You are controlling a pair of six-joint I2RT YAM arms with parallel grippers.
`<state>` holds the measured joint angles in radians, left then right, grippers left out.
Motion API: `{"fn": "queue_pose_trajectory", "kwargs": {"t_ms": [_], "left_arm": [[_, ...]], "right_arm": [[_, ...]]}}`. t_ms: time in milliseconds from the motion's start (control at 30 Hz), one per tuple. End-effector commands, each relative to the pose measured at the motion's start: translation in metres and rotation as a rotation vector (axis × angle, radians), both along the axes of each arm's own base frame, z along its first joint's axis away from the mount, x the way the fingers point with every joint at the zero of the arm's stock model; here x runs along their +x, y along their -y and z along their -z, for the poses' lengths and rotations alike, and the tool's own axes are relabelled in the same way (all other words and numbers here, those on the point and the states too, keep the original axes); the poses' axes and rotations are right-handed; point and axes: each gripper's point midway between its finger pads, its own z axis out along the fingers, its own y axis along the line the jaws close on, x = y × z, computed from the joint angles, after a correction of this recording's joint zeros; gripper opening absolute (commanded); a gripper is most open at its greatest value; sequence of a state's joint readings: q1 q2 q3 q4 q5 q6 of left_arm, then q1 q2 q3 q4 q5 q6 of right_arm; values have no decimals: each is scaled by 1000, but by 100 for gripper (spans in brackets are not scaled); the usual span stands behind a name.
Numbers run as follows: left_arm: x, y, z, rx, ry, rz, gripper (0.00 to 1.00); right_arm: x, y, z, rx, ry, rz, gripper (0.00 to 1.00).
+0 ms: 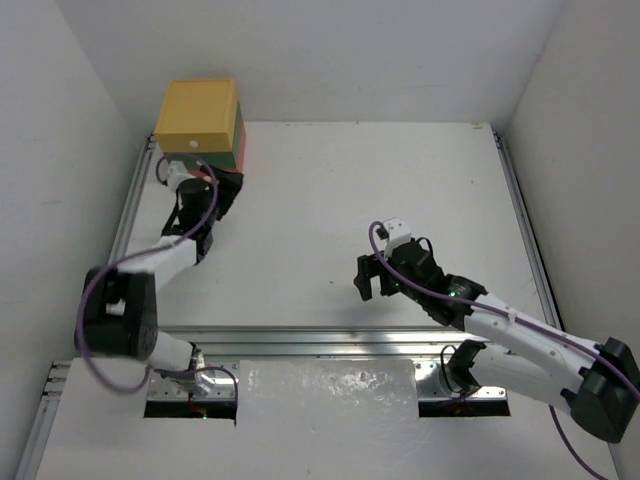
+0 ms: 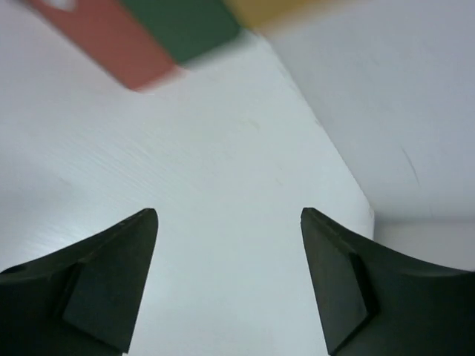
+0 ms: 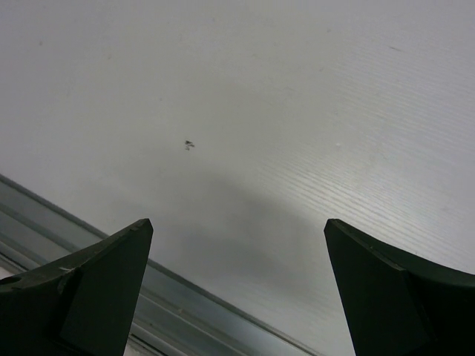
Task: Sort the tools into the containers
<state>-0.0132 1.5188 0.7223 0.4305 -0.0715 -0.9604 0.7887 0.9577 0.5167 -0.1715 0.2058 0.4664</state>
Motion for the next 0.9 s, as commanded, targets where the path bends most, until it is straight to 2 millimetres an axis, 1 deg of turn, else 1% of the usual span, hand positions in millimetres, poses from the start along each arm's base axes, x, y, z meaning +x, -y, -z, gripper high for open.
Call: {"fn": "queue_pose_trajectory", "kwargs": {"t_ms": [0,33,67,100,133,167,200,233,267,300,333,367,400,433,467,500,533,567,600,633,667,700,733,767,833,867], "left_arm": [[-63,13,-35,273,-45,-19,78],[-74,17,-46,296,-41,-16,79],[-94,11,-40,353,-113,-28,79],[-103,20,-57,373,-86,-4,79],[-115,20,-84,393,-26,9,87],[-125,18,-90,427,-33,32,92],[-128,20,-112,444,11,56,95],[-133,16,-128,520,34,83,96],[-140,11,-126,565,-23,97,96],[-141,10,-154,568,-1,90,96],[-141,12,-156,616,-27,134,97],[-147,12,-156,642,-60,170,97],[-149,10,-168,659,-46,170,97],[-156,5,-173,704,-33,176,98],[-158,1,-176,729,-15,163,99],[-169,-6,-173,761,3,155,100],[-174,-10,-176,768,37,138,100],[-187,-14,-163,780,58,137,100],[-190,-14,-145,783,57,146,100],[-197,-17,-158,769,113,123,100],[-207,-17,-147,768,139,132,100],[-211,-17,-147,770,164,139,100],[-215,-17,-149,766,186,137,100],[-224,-23,-159,758,224,104,100],[-229,-28,-168,758,261,69,100],[-231,-30,-165,755,262,58,100]], "right_arm": [[17,21,-49,-19,101,124,99],[10,34,-50,-54,84,152,99],[15,43,-67,-57,118,208,99],[14,50,-73,-67,128,229,99],[13,57,-80,-74,142,249,99],[7,67,-87,-86,156,260,99],[8,76,-98,-92,184,293,99],[3,86,-99,-119,182,307,99],[0,95,-109,-123,215,318,99],[-1,100,-118,-123,236,326,99],[-4,111,-120,-154,243,347,99],[-6,115,-124,-162,254,347,99],[-10,120,-136,-143,272,356,99],[-14,127,-136,-160,267,370,99],[-17,130,-141,-148,272,377,99],[-20,134,-143,-142,277,376,99],[-23,136,-142,-151,277,368,99],[-25,138,-141,-142,281,369,99],[-26,140,-136,-152,276,368,99],[-27,140,-137,-146,280,362,99],[-29,140,-133,-151,274,359,99],[-29,140,-131,-149,269,358,99],[-30,140,-126,-156,260,357,99],[-30,140,-123,-160,254,355,99],[-30,139,-112,-173,235,356,99],[-29,138,-108,-179,228,356,99]]}}
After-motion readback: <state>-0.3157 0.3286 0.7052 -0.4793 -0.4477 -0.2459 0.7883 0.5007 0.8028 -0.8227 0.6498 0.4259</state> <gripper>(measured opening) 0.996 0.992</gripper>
